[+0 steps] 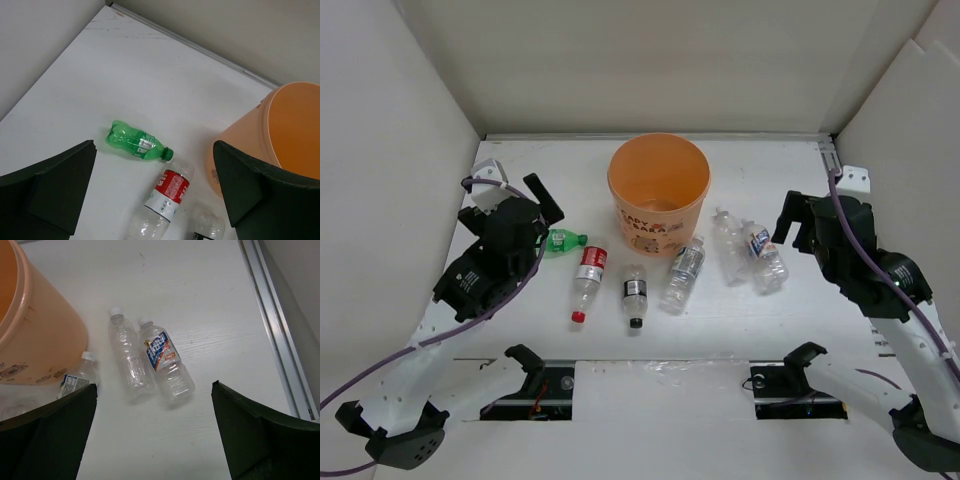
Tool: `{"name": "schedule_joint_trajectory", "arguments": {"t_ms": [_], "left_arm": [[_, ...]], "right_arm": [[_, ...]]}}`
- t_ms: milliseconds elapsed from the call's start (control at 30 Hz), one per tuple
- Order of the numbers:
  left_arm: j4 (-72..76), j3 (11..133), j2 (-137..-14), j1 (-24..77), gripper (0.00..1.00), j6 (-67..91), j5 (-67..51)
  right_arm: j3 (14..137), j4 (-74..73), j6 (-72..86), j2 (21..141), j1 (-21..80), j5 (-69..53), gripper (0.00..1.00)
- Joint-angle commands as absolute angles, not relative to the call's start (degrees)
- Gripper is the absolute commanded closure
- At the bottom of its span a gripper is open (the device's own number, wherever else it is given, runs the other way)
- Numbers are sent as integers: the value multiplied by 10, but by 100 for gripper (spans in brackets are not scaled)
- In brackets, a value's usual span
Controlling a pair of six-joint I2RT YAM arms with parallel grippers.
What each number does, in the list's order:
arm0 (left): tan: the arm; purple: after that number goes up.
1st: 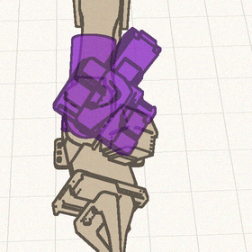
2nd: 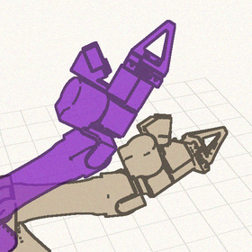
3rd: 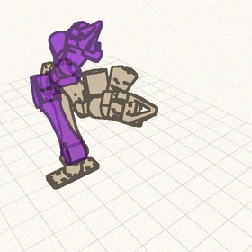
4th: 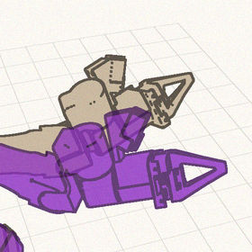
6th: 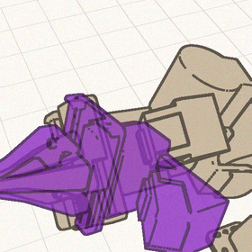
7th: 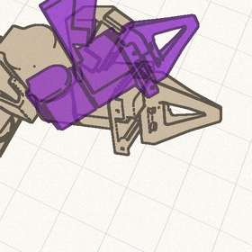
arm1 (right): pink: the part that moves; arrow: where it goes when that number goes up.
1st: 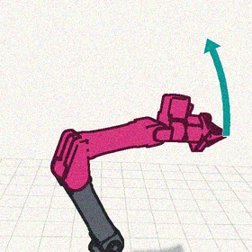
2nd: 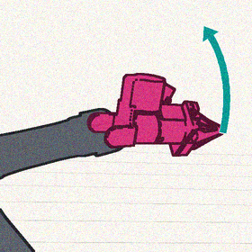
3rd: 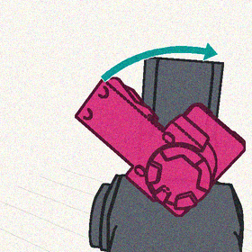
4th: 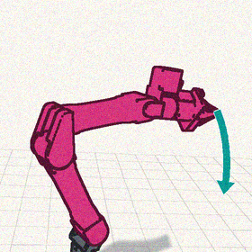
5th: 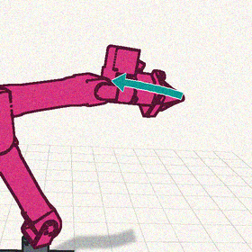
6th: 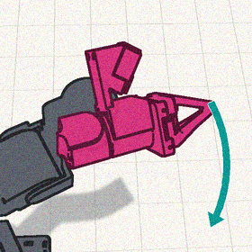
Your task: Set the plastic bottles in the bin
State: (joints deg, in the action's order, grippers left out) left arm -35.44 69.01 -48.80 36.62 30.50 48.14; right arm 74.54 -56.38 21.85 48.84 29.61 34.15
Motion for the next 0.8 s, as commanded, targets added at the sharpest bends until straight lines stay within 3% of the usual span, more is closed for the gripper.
{"name": "schedule_joint_trajectory", "arguments": {"t_ms": [0,233,433,767], "left_arm": [[-336,687,-488,366,0,312,474],[-336,707,-509,366,0,301,411],[-316,712,-509,366,0,291,367],[-316,694,-490,366,0,286,338]], "right_arm": [[768,-566,215,486,293,354,0],[745,-554,234,512,282,360,0],[708,-499,220,588,165,222,0],[633,-388,224,723,88,126,0]]}}
